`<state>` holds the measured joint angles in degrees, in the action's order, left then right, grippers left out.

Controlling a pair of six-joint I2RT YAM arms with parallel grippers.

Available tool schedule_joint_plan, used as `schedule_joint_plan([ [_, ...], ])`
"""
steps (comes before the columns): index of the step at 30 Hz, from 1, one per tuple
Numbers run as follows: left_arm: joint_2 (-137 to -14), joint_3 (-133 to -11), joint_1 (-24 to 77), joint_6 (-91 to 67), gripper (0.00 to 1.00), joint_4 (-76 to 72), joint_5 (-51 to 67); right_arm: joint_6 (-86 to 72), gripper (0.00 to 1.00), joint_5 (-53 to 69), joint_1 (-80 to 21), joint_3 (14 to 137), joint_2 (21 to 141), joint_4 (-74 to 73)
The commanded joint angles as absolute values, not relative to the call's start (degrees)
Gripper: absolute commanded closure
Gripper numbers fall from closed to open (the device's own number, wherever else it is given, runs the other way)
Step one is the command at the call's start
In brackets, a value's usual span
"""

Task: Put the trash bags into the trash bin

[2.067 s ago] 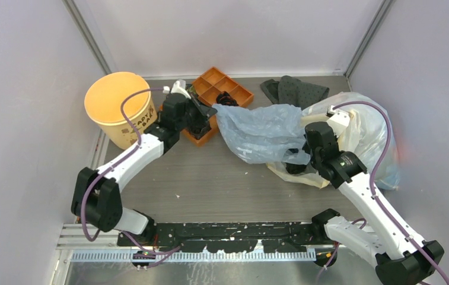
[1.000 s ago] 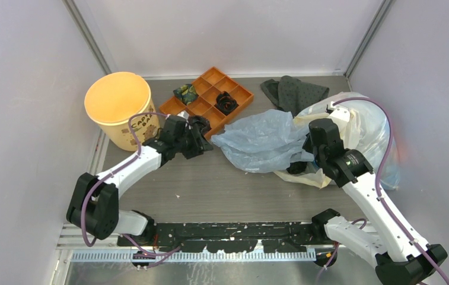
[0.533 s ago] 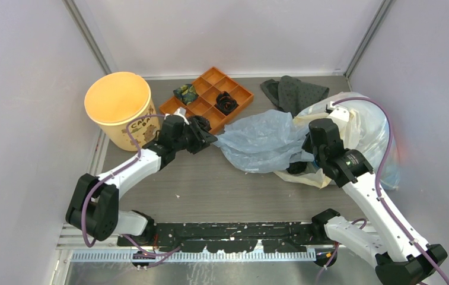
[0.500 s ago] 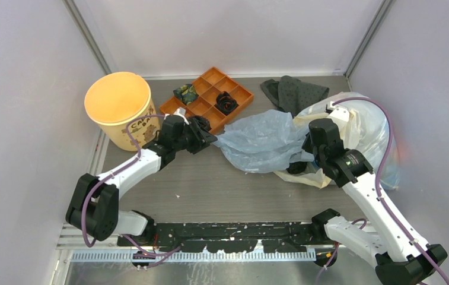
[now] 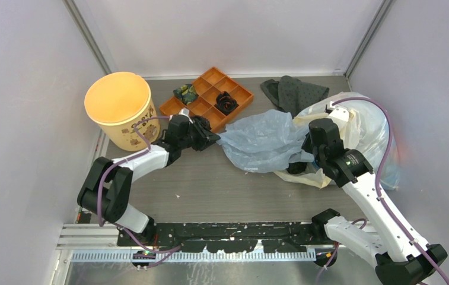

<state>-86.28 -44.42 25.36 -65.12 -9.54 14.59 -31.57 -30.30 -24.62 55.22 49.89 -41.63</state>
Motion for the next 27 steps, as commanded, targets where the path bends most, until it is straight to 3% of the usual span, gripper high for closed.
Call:
schedule_joint_plan([
  [1, -85.63, -45.11, 25.14, -66.04, 0.72, -15.42, 13.90, -30.94, 0.99, -30.40, -24.46, 54.96, 49.81, -39.53],
  [7, -85.66, -47.79, 25.14, -64.96, 0.99, -14.30, 14.56, -30.43, 0.99, -30.97, -24.44, 55.10, 49.31, -39.89],
  [13, -81.03, -49.41, 25.49, -64.83, 1.00, -8.62, 13.94, -29.74, 0.99, -31.32, -24.46, 55.81, 49.39, -40.69],
  [14, -79.62, -50.07, 25.53, -64.47, 1.00, -6.85, 13.89, -29.48, 0.94, -31.37, -24.44, 56.20, 49.38, -41.07],
  [18, -75.96, -54.12, 25.75, -61.34, 1.00, -0.46, 14.59, -28.42, 0.53, -30.13, -24.50, 59.51, 49.30, -43.39],
  [19, -75.27, -55.08, 25.75, -60.70, 1.00, 1.22, 14.61, -28.12, 0.47, -29.54, -24.47, 60.70, 49.26, -44.08],
  [23, -74.31, -58.85, 25.75, -57.30, 0.99, 6.93, 15.58, -25.87, 0.33, -27.79, -24.50, 66.46, 48.00, -46.71],
  [27, -74.63, -61.29, 26.05, -54.65, 1.00, 9.73, 17.16, -22.51, 0.30, -23.13, -24.60, 72.95, 48.93, -48.30],
])
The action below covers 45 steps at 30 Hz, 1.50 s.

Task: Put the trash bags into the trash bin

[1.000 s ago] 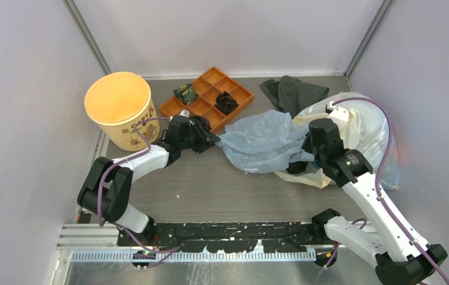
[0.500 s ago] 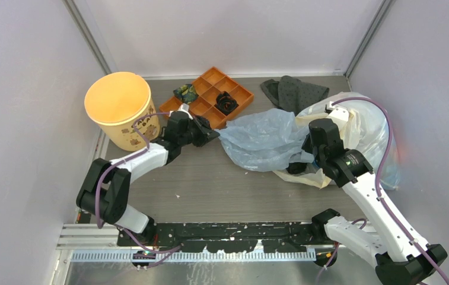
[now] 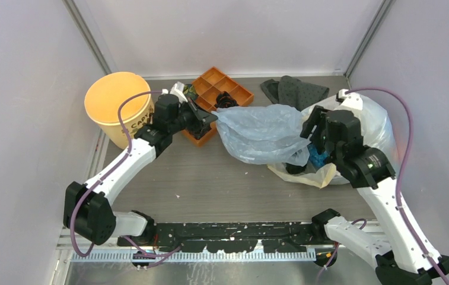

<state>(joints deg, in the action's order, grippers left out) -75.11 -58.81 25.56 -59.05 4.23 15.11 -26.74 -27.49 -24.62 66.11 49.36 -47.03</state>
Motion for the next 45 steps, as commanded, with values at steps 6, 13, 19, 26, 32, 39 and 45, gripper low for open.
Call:
schedule_joint_plan([
  [6, -73.11, -63.22, 26.19, -51.93, 1.00, 12.73, 16.60, -18.55, 0.29, -18.27, -25.09, 78.10, 52.44, -48.16],
  [13, -72.95, -65.90, 26.40, -51.86, 1.00, 14.01, 18.68, -17.48, 0.29, -10.90, -29.09, 78.18, 55.34, -44.38],
  [19, -73.28, -65.86, 27.94, -54.54, 1.00, 12.85, 21.76, -11.66, 0.34, -26.71, -53.41, 77.17, 63.75, -35.38],
  [26, -71.91, -65.81, 28.48, -57.65, 0.99, 11.85, 25.00, -6.24, 0.51, -23.11, -56.02, 75.88, 71.77, -27.10],
  [32, -71.36, -66.01, 28.48, -57.30, 1.00, 12.16, 26.19, -5.81, 0.50, -22.82, -56.27, 74.05, 74.38, -24.60],
  [39, -70.84, -66.04, 28.48, -57.21, 0.99, 11.78, 27.01, -4.78, 0.50, -24.90, -56.29, 73.61, 76.45, -23.57],
  [45, -71.02, -66.20, 28.48, -57.22, 0.99, 11.34, 27.67, -4.50, 0.50, -25.69, -56.26, 74.03, 78.80, -23.56],
])
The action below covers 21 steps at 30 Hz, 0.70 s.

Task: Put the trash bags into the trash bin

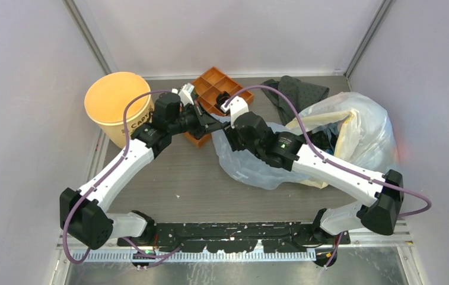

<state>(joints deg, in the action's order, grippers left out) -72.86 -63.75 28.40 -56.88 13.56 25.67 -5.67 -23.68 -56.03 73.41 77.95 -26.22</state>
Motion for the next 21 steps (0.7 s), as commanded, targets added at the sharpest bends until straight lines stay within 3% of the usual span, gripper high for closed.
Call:
schedule_joint_plan([
  [1, -70.95, -66.21, 28.48, -57.22, 1.00, 11.32, 27.76, -4.49, 0.52, -26.49, -56.25, 73.94, 78.83, -23.39],
  [4, -70.71, -65.89, 28.48, -57.24, 0.99, 10.86, 28.02, -4.64, 0.65, -27.24, -56.27, 73.98, 78.80, -22.88],
  [8, -70.43, -65.95, 28.48, -56.10, 0.99, 10.93, 27.95, -5.55, 0.98, -28.67, -56.25, 74.35, 77.84, -23.02],
  [9, -70.22, -66.04, 28.48, -55.43, 0.98, 11.28, 27.69, -5.80, 0.99, -28.81, -56.22, 74.36, 77.44, -23.09],
  [10, -69.88, -66.13, 28.48, -54.44, 0.90, 11.64, 27.43, -6.11, 0.99, -28.86, -56.29, 74.36, 76.92, -23.39],
  [12, -68.86, -66.49, 28.48, -52.22, 0.63, 13.15, 26.25, -6.57, 0.99, -28.29, -56.11, 74.16, 75.86, -23.95],
  [14, -67.12, -66.66, 28.40, -49.49, 0.46, 15.11, 24.28, -7.00, 0.99, -27.76, -56.08, 73.58, 74.76, -24.22],
  [17, -63.86, -66.78, 27.88, -45.07, 0.35, 19.88, 19.81, -7.33, 0.99, -27.49, -55.53, 71.83, 71.95, -24.26],
  [21, -60.59, -64.38, 24.01, -44.96, 0.33, 23.92, 14.97, -7.55, 0.99, -24.47, -54.17, 68.67, 67.02, -22.60],
])
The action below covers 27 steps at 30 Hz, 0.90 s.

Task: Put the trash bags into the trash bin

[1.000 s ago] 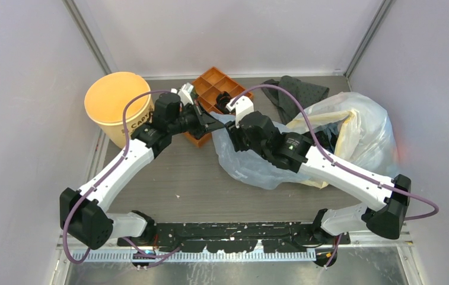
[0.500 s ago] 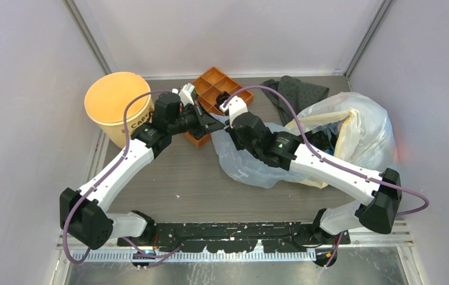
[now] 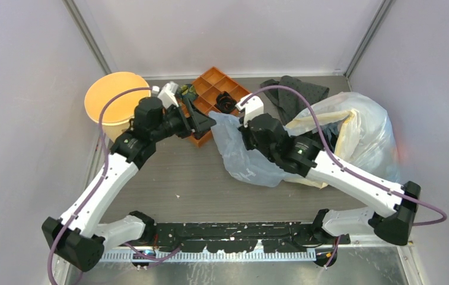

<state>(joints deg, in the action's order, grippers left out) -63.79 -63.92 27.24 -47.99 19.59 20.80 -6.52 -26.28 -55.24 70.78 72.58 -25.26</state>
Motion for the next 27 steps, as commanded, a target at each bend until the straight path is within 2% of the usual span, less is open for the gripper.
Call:
schedule_joint_plan([
  [1, -60.67, -63.66, 22.63, -45.73, 0.33, 24.03, 15.40, -7.60, 0.99, -24.06, -53.95, 67.83, 66.04, -22.29],
  [11, -69.88, -59.31, 20.53, -52.80, 0.27, 9.24, 26.52, -7.46, 0.99, -19.98, -53.75, 64.13, 61.85, -19.23],
  [17, -72.74, -56.63, 20.48, -57.35, 0.24, 2.77, 25.60, -8.24, 0.99, -19.97, -53.77, 64.51, 61.41, -19.29],
  [23, -75.29, -53.19, 20.56, -65.19, 0.22, -9.75, 25.30, -9.35, 0.99, -19.25, -53.71, 64.01, 61.21, -19.29],
  [27, -76.73, -53.04, 20.57, -66.99, 0.28, -10.81, 24.58, -9.91, 0.99, -19.00, -53.78, 63.63, 61.32, -18.60],
])
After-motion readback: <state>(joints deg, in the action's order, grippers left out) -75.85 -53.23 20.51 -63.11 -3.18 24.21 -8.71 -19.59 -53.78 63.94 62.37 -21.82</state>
